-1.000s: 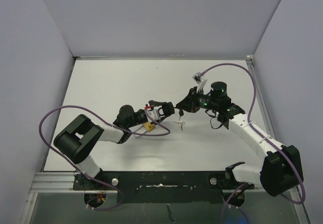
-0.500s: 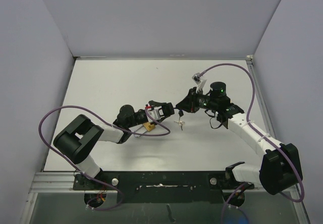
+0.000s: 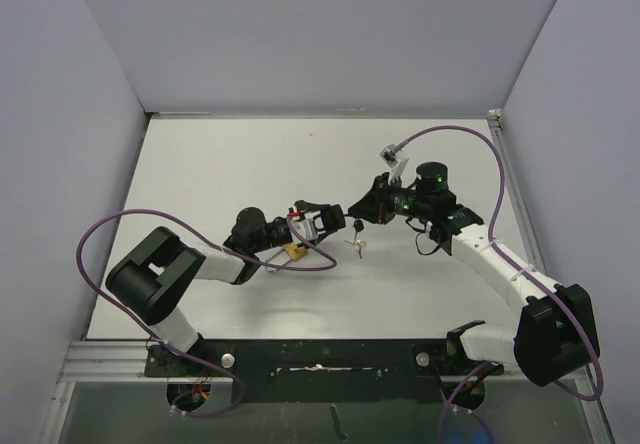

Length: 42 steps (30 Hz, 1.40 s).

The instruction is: Unlock with the key

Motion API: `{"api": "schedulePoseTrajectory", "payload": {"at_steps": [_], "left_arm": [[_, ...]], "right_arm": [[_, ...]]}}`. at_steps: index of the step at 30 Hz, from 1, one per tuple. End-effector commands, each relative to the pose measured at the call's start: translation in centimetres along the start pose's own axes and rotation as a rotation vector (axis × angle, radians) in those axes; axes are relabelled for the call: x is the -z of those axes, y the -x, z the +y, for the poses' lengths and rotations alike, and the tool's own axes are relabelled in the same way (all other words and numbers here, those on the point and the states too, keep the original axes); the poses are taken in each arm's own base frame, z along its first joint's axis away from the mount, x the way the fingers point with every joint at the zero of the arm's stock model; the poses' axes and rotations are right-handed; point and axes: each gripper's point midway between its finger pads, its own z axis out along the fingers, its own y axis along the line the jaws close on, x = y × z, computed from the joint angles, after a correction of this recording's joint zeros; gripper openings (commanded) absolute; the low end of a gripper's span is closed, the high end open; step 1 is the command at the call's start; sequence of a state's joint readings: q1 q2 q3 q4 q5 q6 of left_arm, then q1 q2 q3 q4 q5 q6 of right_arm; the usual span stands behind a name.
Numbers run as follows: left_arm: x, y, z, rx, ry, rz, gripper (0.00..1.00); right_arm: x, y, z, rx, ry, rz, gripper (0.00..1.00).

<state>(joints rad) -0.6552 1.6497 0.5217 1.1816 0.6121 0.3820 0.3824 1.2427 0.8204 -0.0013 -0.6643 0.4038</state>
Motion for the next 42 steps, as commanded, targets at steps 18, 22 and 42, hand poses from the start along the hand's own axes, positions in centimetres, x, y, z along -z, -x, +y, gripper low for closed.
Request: {"api": "schedulePoseTrajectory", "payload": {"at_steps": [18, 22, 42], "left_arm": [[-2.8, 8.3, 2.2, -0.272, -0.007, -0.326, 0.0], [-2.9, 9.1, 2.9, -0.239, 0.016, -0.34, 0.0], [-2.2, 10.6, 7.7, -0.113, 0.333, -0.195, 0.0]], "right_arm": [[-0.4, 1.3, 1.1, 0.06, -0.077, -0.061, 0.0], [-0.5, 0.7, 0.8, 0.064, -0.087, -0.042, 0.0], [-3.6, -0.7, -0.2, -0.083, -0.1, 0.047, 0.0]]}}
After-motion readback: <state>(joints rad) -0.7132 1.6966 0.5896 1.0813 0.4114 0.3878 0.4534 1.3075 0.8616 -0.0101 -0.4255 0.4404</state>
